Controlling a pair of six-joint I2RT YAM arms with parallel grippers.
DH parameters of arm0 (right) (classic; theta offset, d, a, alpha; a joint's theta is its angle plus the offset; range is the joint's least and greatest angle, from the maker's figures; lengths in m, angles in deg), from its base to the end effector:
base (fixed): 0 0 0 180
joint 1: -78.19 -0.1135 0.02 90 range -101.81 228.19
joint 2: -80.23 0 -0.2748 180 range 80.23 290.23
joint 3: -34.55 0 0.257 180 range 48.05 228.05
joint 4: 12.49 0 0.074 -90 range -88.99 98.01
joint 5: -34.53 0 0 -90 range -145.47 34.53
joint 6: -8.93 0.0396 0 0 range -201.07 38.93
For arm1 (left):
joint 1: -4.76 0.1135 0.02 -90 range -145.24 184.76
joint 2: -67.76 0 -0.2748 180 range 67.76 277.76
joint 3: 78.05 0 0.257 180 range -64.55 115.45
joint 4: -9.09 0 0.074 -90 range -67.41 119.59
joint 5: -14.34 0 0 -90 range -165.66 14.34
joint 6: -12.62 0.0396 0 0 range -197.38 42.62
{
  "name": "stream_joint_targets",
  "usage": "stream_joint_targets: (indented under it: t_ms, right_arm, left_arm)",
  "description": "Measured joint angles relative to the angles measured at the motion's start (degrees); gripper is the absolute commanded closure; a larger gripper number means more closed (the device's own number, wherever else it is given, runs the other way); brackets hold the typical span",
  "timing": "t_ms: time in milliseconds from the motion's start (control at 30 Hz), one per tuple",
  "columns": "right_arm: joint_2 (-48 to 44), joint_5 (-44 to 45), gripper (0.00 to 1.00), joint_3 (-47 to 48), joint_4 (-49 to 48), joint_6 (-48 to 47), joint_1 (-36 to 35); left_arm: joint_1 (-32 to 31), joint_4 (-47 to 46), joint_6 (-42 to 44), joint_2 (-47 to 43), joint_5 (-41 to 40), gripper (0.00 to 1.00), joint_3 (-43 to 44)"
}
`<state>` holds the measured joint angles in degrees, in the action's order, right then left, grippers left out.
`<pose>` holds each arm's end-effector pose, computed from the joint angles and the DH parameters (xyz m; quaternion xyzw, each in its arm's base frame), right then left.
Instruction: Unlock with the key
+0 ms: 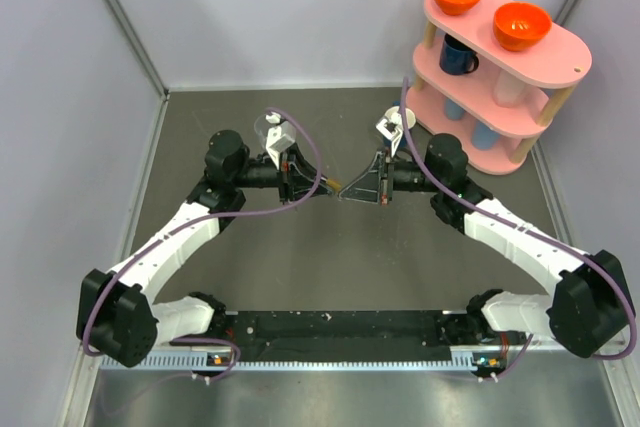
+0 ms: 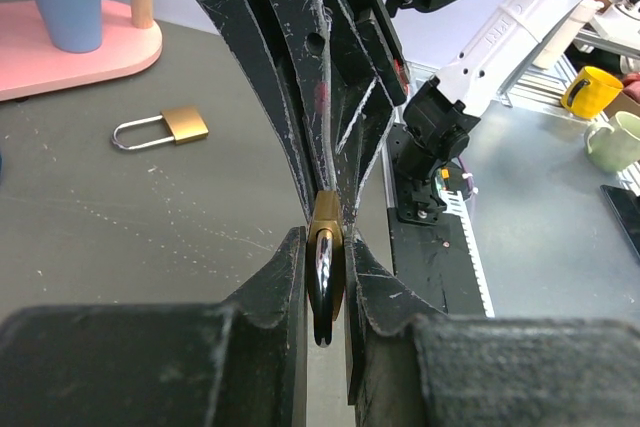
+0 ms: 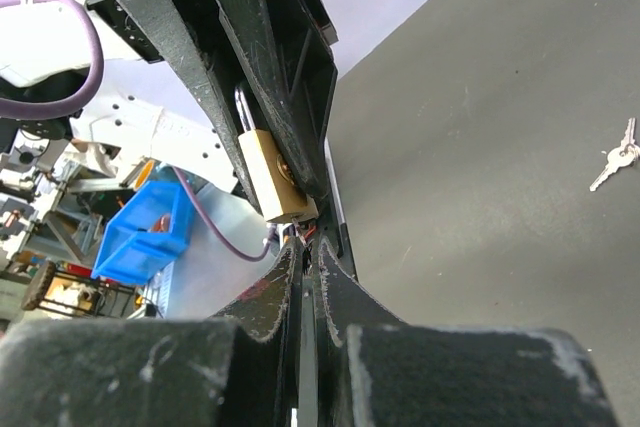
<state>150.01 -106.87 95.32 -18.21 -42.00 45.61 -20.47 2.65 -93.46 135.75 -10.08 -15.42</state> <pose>0.2171 0.1754 0.3255 -0.2601 0.6710 0.6177 0.3170 0.2228 -0.1448 0.3460 0.4323 0.5561 -0.5666 0.4276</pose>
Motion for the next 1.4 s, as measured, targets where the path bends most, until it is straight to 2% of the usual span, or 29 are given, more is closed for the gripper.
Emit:
stream_joint_targets:
  t_ms: [333,933,1400]
  right_arm:
    - [0.42,-2.05,1.00,-0.04,-1.70,2.27,-0.02]
    - [3.48,-6.71,1.00,-2.29,-11.89,11.69,-0.04]
    - [4.52,-9.40,1.00,-2.67,-15.54,15.76,-0.13]
  left_arm:
    - [0.02,-0.31,1.73,-0.13,2.56,1.00,0.39]
    - [0.07,-1.05,2.51,-0.50,5.88,1.00,0.39]
    - [-0.26,-2.32,2.69,-0.52,8.04,1.00,0.26]
